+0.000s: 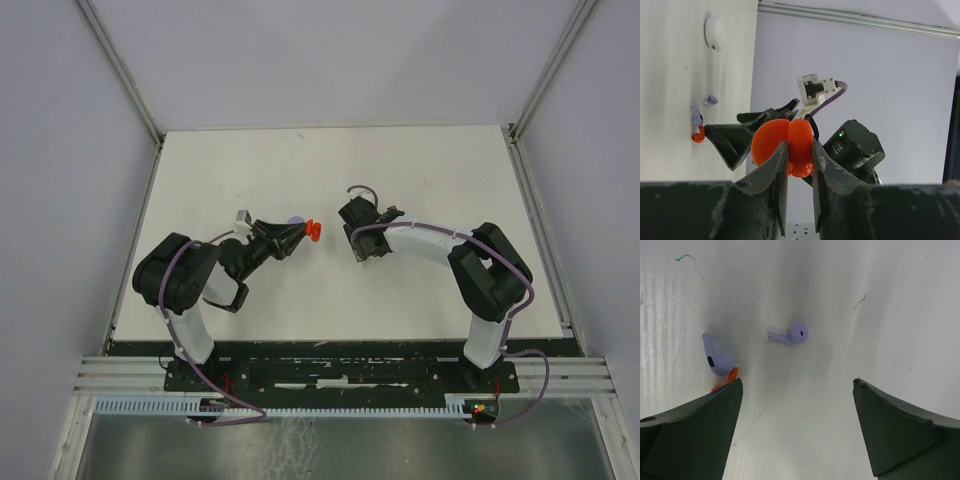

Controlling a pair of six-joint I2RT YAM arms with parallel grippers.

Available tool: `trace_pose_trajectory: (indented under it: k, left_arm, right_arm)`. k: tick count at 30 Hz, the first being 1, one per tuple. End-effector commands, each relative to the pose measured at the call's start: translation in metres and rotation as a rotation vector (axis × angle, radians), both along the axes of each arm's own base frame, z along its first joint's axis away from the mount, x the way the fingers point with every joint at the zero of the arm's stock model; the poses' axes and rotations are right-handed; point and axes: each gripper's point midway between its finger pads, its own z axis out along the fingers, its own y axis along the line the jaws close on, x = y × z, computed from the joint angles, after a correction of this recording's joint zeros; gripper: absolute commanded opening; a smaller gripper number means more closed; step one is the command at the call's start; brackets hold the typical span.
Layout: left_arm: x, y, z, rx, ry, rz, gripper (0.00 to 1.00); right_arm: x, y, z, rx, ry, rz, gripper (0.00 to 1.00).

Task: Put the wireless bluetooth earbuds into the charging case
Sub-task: Move the earbud to the center of the board.

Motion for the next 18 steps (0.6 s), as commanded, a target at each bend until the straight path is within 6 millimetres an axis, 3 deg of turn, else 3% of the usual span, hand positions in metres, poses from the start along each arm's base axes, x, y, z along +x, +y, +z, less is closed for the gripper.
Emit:
trace_pose_trajectory:
  k: [1, 18]
  left_arm:
    - [-0.01, 0.003, 0.045, -0.062, -0.2, -0.017, 0.03]
    - [-0.009, 0.007, 0.045, -0.061, -0.198, -0.01, 0.03]
  right_arm:
    - [0.009, 0.014, 0.009, 0.03, -0.021, 0.017, 1.0]
    - [0.006, 0.048, 0.01, 0.052, -0.021, 0.086, 0.99]
